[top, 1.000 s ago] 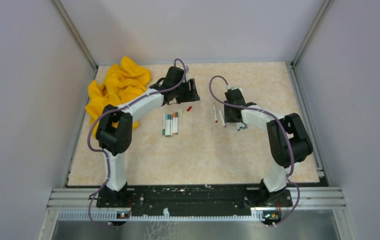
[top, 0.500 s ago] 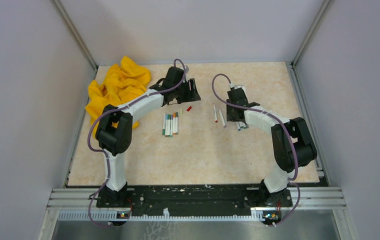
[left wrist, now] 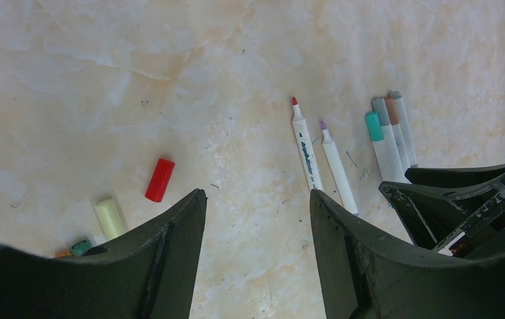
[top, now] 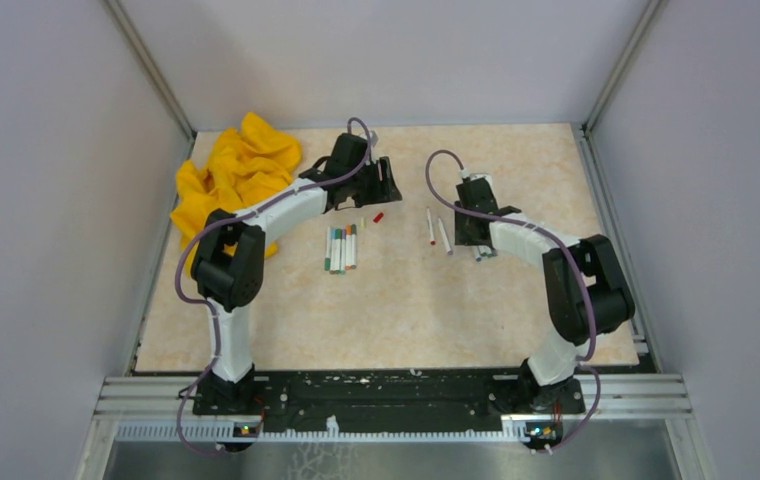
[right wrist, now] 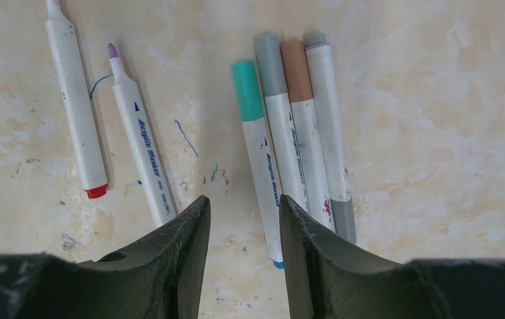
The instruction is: Open the pen caps
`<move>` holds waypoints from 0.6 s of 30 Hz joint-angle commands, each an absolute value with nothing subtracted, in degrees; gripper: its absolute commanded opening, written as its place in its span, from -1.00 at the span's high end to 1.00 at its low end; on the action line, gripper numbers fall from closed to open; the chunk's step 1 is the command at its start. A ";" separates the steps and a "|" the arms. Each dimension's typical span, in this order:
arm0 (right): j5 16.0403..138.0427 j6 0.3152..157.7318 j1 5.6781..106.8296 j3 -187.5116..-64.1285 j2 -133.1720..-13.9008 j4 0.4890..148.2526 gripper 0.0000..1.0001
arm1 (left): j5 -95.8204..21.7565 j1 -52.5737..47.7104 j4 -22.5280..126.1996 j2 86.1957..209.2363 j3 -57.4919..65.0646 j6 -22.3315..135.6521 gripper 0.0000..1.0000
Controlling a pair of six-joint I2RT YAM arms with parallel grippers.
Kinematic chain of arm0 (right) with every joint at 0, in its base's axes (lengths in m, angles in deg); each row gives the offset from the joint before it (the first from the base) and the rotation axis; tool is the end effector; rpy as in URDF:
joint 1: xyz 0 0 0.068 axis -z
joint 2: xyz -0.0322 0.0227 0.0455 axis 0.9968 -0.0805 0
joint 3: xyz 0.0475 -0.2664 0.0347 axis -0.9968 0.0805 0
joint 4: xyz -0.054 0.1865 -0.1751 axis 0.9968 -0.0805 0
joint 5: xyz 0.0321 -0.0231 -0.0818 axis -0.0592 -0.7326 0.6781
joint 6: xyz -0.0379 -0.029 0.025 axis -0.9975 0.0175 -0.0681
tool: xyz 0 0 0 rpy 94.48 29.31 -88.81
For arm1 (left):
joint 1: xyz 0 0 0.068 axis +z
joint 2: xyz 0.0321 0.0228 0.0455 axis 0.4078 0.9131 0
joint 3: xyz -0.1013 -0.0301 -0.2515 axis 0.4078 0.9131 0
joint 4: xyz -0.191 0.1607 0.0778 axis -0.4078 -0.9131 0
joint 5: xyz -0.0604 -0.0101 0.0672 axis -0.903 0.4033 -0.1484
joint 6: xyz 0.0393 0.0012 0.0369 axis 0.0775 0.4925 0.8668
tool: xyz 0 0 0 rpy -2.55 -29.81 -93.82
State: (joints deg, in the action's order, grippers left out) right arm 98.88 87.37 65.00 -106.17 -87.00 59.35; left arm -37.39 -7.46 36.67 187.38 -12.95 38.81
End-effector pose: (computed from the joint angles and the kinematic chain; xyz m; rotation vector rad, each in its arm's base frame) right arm 0.3156 0.1081 0.1829 -0.0130 2.4758 -0.0493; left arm 0.3918 -0.2465 0.2294 0.1271 2.3497 -0.7188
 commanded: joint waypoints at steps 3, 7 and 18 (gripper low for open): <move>98.50 87.66 65.52 -105.65 -87.50 61.12 0.17 | -38.06 -8.01 38.39 184.90 -12.12 38.18 -0.29; 98.34 87.78 65.58 -105.25 -88.33 61.35 0.19 | -38.14 -7.94 38.58 185.06 -11.94 38.10 -0.29; 97.56 88.30 66.22 -103.96 -89.43 61.37 0.35 | -38.22 -7.97 39.06 185.19 -11.68 38.04 -0.29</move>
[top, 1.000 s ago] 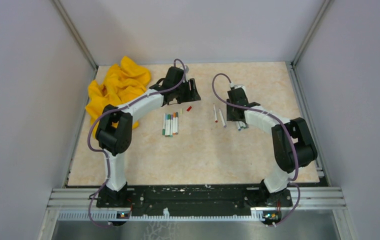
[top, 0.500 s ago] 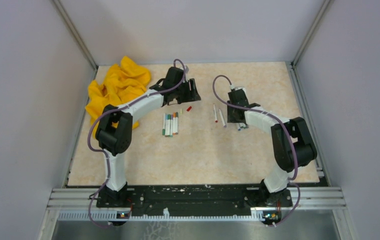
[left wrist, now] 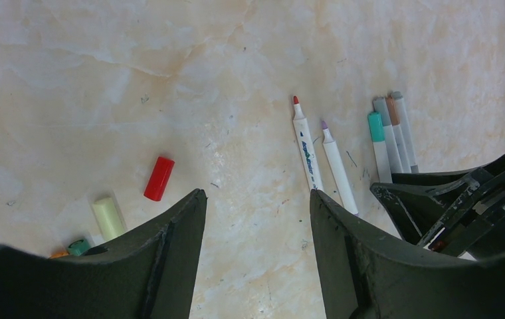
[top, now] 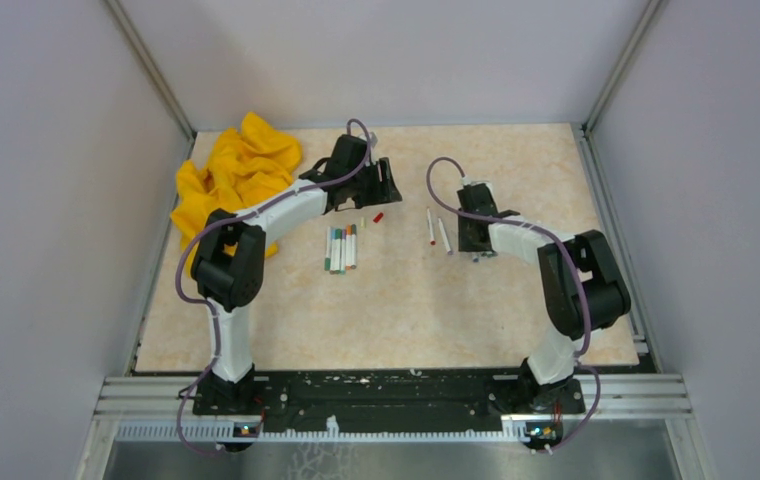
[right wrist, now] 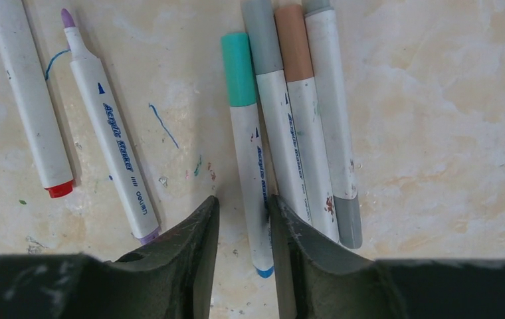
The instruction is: Open the pen caps
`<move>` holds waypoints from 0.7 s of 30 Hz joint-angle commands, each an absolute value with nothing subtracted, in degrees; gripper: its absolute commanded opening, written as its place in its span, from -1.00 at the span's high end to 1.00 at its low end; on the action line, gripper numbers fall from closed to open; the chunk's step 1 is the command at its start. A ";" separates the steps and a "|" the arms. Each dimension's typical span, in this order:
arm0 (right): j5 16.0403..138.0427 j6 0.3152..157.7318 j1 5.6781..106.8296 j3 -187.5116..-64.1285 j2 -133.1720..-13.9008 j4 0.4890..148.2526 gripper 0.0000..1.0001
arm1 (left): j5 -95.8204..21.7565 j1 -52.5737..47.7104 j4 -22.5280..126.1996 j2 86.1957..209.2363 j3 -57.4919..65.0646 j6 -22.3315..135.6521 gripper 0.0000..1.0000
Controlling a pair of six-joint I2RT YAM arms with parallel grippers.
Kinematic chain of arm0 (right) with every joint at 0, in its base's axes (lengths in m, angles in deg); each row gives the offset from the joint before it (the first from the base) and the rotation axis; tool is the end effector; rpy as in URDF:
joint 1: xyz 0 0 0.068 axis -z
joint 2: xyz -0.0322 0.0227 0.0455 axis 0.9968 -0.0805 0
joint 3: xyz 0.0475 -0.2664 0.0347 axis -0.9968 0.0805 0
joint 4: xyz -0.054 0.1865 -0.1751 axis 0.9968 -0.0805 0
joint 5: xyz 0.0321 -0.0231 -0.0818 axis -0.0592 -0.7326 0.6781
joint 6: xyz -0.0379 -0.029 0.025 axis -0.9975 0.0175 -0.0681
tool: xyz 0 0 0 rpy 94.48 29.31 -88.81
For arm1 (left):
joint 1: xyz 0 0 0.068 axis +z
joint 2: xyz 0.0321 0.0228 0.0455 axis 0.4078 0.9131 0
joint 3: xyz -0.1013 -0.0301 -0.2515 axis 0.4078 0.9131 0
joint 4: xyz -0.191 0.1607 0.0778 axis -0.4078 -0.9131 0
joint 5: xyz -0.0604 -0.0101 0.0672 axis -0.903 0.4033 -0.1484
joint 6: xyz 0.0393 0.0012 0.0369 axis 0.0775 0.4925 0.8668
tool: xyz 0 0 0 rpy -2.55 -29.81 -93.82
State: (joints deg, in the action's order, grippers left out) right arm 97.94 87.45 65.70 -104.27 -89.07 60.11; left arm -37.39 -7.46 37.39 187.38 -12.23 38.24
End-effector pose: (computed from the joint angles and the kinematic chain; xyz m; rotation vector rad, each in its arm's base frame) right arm 0.3136 0.1036 0.1629 -0.0119 2.5330 -0.0584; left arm 0.3912 -0.2461 0.2263 0.1155 2.3518 -0.7236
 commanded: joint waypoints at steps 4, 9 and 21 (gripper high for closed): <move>96.70 88.80 66.22 -102.84 -89.45 60.96 0.64 | -38.35 -7.94 39.14 185.07 -11.43 37.75 -0.29; 96.38 89.07 66.17 -101.46 -89.06 60.90 1.00 | -38.73 -8.00 39.82 184.69 -10.38 37.23 -0.29; 84.99 88.26 62.66 -99.61 -78.04 68.33 1.00 | -52.20 -7.22 46.89 185.04 -8.34 31.53 -0.38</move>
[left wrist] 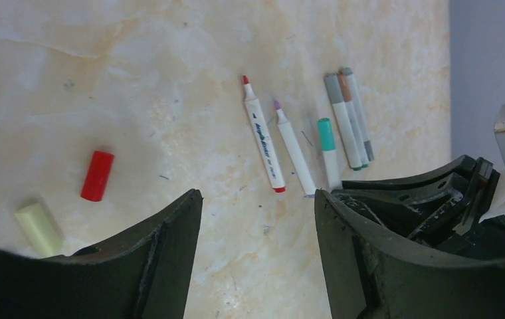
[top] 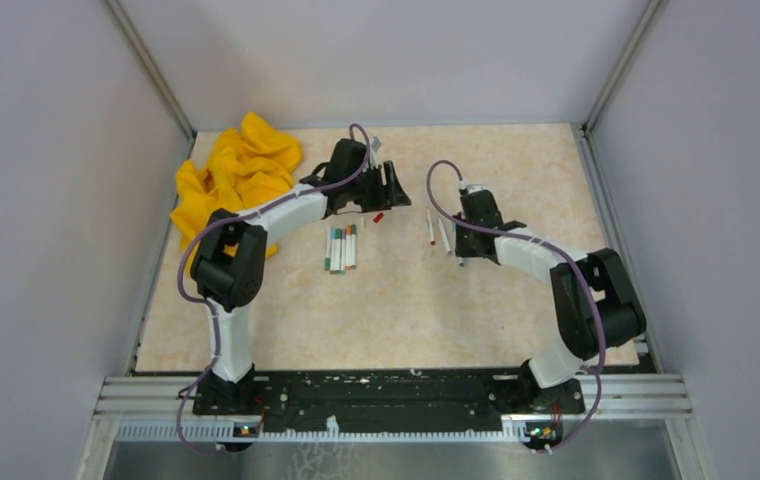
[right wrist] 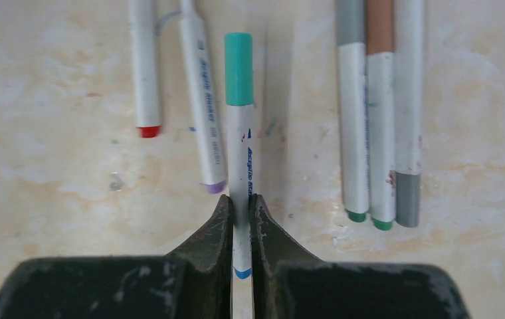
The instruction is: Open the pen caps
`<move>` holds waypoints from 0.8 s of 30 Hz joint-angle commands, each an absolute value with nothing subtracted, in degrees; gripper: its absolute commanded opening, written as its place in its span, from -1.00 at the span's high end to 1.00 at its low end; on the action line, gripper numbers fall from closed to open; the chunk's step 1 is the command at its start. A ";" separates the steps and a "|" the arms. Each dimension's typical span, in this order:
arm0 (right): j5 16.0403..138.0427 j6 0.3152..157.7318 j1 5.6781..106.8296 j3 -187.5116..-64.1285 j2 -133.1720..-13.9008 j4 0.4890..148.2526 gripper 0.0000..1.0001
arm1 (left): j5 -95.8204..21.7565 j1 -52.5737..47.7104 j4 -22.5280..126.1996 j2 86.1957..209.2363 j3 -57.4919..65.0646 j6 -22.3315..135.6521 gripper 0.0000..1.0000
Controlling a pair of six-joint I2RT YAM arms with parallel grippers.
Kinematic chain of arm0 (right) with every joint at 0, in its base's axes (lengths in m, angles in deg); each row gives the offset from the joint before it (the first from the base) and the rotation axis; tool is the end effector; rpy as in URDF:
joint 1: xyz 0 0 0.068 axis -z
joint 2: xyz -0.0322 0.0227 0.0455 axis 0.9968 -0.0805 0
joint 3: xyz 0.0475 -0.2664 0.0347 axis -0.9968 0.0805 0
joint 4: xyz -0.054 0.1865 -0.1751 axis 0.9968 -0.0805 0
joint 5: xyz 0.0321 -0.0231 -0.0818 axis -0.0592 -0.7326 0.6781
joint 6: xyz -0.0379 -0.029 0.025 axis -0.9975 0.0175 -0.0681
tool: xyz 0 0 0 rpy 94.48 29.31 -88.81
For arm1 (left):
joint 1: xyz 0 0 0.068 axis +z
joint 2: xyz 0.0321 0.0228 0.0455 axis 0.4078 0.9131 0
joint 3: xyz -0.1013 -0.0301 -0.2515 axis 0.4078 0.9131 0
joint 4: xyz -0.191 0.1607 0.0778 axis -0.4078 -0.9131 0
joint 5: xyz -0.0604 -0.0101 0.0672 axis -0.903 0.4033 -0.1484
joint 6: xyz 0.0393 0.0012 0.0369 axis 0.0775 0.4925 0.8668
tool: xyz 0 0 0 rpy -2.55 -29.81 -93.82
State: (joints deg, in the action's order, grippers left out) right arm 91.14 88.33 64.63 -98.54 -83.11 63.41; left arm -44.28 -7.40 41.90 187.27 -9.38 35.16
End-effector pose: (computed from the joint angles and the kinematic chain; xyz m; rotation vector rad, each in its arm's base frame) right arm 0.2905 0.1059 0.1687 -0.0550 2.5059 0.1245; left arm 0.3875 -0.2482 0.2180 0.1249 2.3531 -0.8905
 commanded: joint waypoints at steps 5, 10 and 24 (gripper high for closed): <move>81.16 89.20 59.41 -101.13 -76.93 69.92 1.00 | -57.51 -7.07 50.79 185.40 -7.20 28.31 -0.38; 78.44 90.28 57.20 -103.21 -77.65 70.75 1.00 | -57.77 -7.13 52.75 185.21 -6.30 26.71 -0.38; 75.89 92.11 55.59 -105.67 -78.19 73.34 1.00 | -58.81 -7.13 53.62 185.50 -4.64 24.96 -0.31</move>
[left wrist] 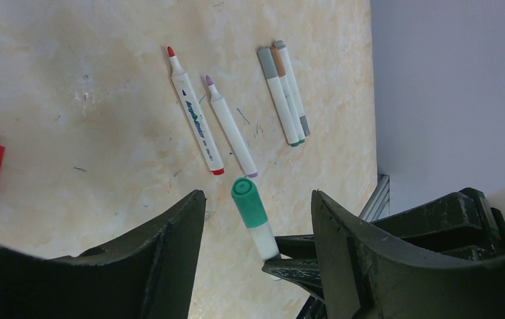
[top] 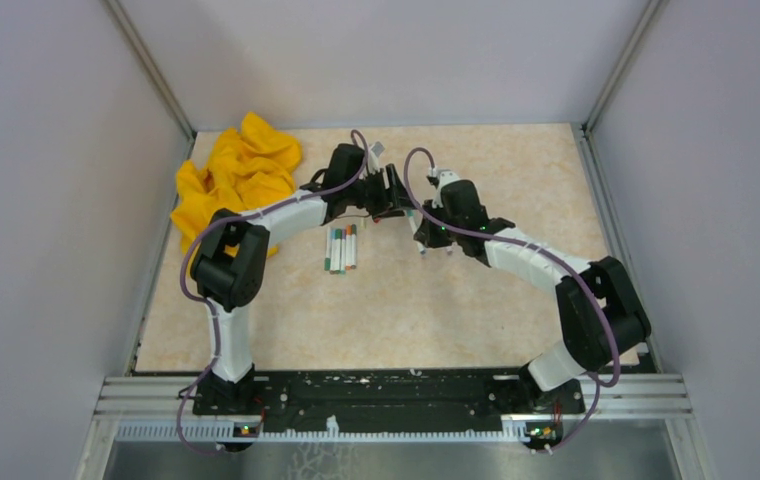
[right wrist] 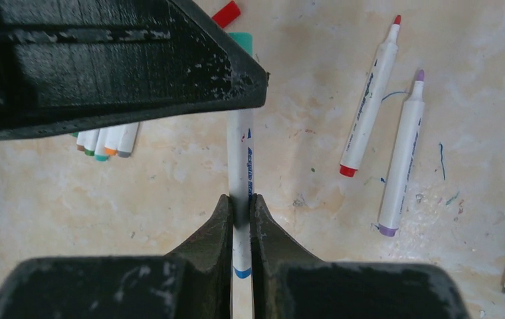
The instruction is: Open the pen caps
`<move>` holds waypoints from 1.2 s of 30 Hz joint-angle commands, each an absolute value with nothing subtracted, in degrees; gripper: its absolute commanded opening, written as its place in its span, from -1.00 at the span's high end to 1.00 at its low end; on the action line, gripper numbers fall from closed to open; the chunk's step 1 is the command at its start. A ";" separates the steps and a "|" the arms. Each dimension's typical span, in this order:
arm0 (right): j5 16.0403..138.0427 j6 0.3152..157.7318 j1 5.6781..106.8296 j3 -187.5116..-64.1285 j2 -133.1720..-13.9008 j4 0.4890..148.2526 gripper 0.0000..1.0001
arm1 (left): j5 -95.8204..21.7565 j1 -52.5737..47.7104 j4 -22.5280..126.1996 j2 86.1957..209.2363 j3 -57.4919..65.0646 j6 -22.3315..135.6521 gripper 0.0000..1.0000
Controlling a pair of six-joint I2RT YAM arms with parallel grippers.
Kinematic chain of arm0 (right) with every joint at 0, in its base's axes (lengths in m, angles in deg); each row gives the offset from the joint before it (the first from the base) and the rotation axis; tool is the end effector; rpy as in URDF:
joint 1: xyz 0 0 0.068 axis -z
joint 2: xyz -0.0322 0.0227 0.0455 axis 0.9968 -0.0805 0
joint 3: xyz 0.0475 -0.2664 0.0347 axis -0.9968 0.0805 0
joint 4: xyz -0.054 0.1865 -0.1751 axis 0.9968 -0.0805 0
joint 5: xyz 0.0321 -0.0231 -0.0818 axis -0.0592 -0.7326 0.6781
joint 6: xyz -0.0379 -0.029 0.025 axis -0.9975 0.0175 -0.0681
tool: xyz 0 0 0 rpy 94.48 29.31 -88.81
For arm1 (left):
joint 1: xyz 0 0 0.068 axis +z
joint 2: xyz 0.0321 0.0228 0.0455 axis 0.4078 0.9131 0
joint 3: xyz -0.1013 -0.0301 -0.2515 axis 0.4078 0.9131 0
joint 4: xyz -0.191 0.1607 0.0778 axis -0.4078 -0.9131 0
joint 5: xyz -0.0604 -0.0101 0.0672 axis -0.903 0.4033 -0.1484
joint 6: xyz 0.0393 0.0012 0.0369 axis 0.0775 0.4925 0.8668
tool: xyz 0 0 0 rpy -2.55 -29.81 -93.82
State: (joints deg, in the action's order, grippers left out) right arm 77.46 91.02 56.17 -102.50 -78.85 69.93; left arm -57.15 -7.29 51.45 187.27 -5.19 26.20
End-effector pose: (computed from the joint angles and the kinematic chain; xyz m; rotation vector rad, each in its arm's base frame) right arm 0.2813 0.1625 0.2205 -0.2788 2.2981 0.5814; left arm 0.3820 -0.2525 0.2104 0.1067 2.3320 -1.2331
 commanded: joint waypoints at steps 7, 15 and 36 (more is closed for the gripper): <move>75.08 92.57 55.13 -106.39 -79.29 74.35 1.00 | -59.85 -7.13 55.73 185.43 -3.94 23.27 -0.10; 75.09 92.69 54.79 -106.13 -79.32 74.53 1.00 | -60.09 -7.12 56.55 185.34 -3.00 22.95 0.56; 74.89 92.36 54.71 -110.38 -84.19 79.04 0.40 | -63.57 -7.22 58.14 184.22 -1.64 21.81 1.00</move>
